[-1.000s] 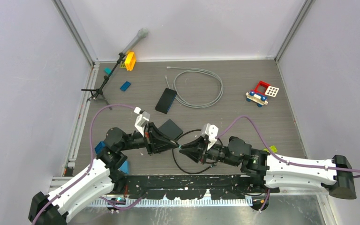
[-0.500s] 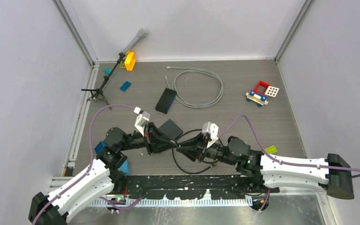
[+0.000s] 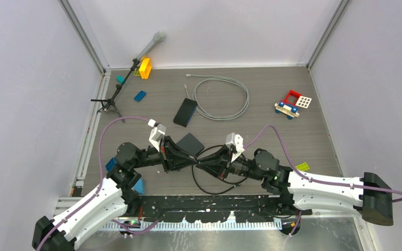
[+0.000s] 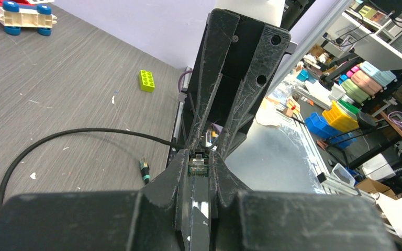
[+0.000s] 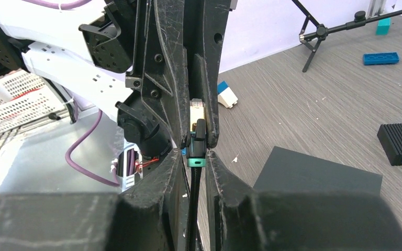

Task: Insert the plug into the switch port
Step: Insert the connector into the switch port.

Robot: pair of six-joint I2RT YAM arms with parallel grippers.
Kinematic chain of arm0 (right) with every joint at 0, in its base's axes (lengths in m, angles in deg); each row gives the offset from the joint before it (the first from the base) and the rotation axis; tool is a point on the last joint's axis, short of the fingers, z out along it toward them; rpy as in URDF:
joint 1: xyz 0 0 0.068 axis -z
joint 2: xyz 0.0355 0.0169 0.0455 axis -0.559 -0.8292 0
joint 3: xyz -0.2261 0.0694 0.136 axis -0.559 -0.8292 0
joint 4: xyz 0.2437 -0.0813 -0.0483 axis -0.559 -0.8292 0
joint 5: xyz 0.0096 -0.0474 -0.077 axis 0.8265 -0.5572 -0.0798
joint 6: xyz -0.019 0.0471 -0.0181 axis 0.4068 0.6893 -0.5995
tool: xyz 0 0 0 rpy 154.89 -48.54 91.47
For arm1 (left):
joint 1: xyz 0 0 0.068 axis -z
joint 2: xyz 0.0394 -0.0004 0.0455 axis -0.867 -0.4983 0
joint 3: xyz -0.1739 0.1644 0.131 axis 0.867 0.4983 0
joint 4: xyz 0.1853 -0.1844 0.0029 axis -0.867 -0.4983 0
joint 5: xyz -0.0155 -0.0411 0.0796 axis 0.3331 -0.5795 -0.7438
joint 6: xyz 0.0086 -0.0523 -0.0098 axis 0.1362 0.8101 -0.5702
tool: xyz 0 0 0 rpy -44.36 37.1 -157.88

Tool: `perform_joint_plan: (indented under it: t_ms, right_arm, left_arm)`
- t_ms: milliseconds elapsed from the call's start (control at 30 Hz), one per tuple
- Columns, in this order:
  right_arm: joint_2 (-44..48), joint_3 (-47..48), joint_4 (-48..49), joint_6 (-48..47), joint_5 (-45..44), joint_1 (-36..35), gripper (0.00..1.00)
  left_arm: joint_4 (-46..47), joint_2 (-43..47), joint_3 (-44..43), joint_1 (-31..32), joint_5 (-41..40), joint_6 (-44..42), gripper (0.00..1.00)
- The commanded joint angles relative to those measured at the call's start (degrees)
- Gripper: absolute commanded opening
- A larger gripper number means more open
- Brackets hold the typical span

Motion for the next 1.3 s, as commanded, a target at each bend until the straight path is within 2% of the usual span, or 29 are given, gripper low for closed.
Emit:
perform_joint_plan:
  t_ms: [0,200,267,333,467,533,667,767,833,900,1000,1100,1200,1267]
  right_arm:
    - [-0.8,0.2,3.9,1.4,1.4,0.3,0.01]
    - [1.4,-1.9,2.0,0.1,0.5,0.4,0.0]
    - [2.6,-2.6,1.1,-0.2,0.1,0.5,0.0]
    - [3.8,-3.1,0.3,-0.4,-0.4,0.5,0.01]
    - [6.0,-3.1,-2.8,-1.1,-2.7,0.6,0.01]
    - [6.8,-2.5,-6.7,-2.0,-5.3,0.7,0.0]
    - [6.7,-1.1,-16.0,-2.8,-16.0,0.7,0.01]
    - [3.7,0.2,-21.3,-3.0,-22.8,0.6,0.0]
    - [0.0,3.0,-26.3,-2.9,-26.4,0.6,0.01]
    - [-4.6,7.0,-32.9,-2.6,-33.0,-0.3,0.0]
    - [-12.2,13.4,-44.8,-3.6,-51.9,-4.1,0.0]
    - [-20.5,22.3,-57.5,-4.5,-68.8,-5.8,0.01]
    - [-27.0,27.6,-60.9,-10.3,-82.5,-5.4,0.01]
    - [-29.6,29.0,-60.9,-14.2,-83.5,-4.0,0.0]
  left_arm:
    - [2.2,0.4,-1.6,0.3,0.7,-1.4,0.0]
    - [2.6,1.2,-1.7,0.3,0.2,-0.8,0.03]
    - [2.8,1.5,-1.7,0.3,0.1,-0.4,0.08]
    - [2.5,1.8,-1.7,0.3,-0.1,-0.2,0.24]
    - [0.3,2.6,-2.2,0.3,-2.4,-0.1,0.66]
    - [-3.7,3.7,-3.3,0.3,-4.7,-2.0,0.76]
    - [-22.6,2.1,-9.0,0.2,-18.8,-7.1,0.79]
    - [-36.6,-4.9,-13.5,-0.4,-33.4,-8.5,0.78]
    - [-42.6,-11.0,-15.6,-3.3,-38.1,-7.9,0.78]
    - [-43.7,-16.2,-15.8,-7.9,-38.2,-6.3,0.76]
    - [-41.7,-21.2,-14.2,-15.3,-35.1,-4.5,0.73]
    - [-40.6,-22.4,-13.0,-16.8,-36.8,-5.1,0.72]
    - [-40.7,-22.9,-13.0,-16.9,-40.2,-6.3,0.73]
    - [-40.0,-23.4,-13.0,-17.0,-41.1,-7.5,0.73]
